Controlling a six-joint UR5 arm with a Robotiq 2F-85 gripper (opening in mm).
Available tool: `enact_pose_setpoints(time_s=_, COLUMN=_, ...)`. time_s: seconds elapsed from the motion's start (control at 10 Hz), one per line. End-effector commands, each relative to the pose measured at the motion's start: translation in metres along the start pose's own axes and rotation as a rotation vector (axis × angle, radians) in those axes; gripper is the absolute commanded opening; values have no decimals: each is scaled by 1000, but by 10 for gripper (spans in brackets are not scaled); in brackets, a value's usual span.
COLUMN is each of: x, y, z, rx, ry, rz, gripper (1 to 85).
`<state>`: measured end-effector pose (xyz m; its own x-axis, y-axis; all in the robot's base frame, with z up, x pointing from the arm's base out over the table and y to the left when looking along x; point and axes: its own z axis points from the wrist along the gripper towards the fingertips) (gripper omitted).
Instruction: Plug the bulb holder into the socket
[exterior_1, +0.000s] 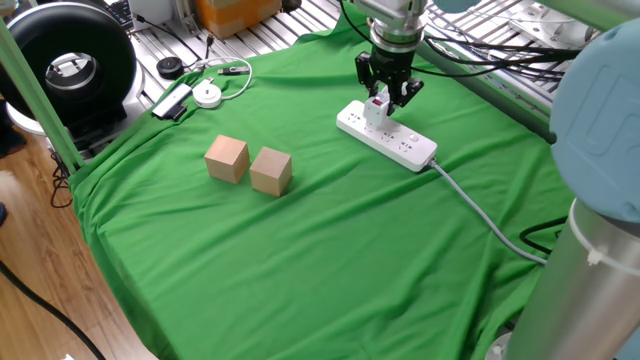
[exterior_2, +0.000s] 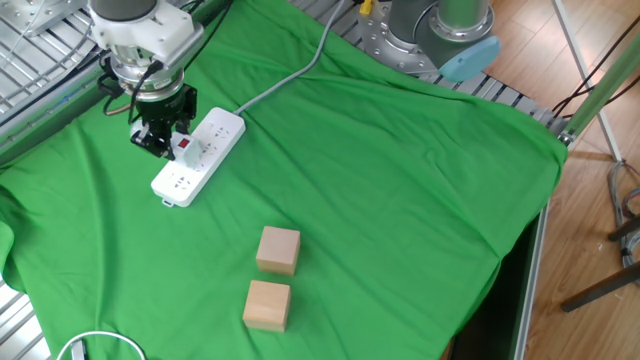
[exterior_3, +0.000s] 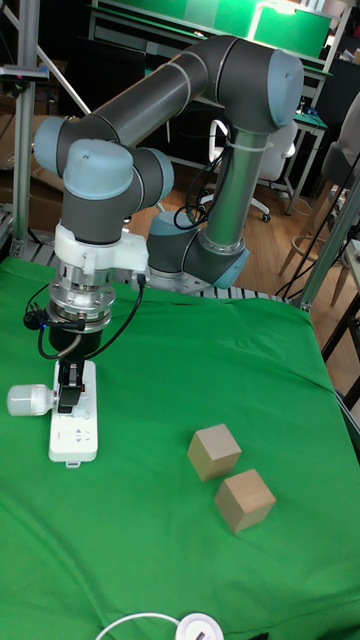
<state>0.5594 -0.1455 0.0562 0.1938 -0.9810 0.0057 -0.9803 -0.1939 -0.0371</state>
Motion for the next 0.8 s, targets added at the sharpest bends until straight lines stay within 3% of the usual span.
enact_pose_setpoints(time_s=0.0, x=6, y=-3, z=-11, rx=16, ry=-26, rz=12, gripper=13)
enact_pose_setpoints(time_s=0.1, x=7, y=-3, z=-15, rx=4, ry=-11, rz=29, gripper=137)
enact_pose_setpoints(time_s=0.3, x=6, y=-11, z=-15, rx=12, ry=1, rz=58, gripper=560)
enact_pose_setpoints(time_s=0.4, x=6, y=-13, z=-15, rx=13, ry=5, rz=72, gripper=613)
enact_pose_setpoints(time_s=0.5, x=4, y=-14, z=-15, rx=14, ry=-1, rz=66, gripper=747)
enact_pose_setpoints(time_s=0.7, x=-5, y=-15, z=-17, rx=13, ry=-35, rz=72, gripper=787)
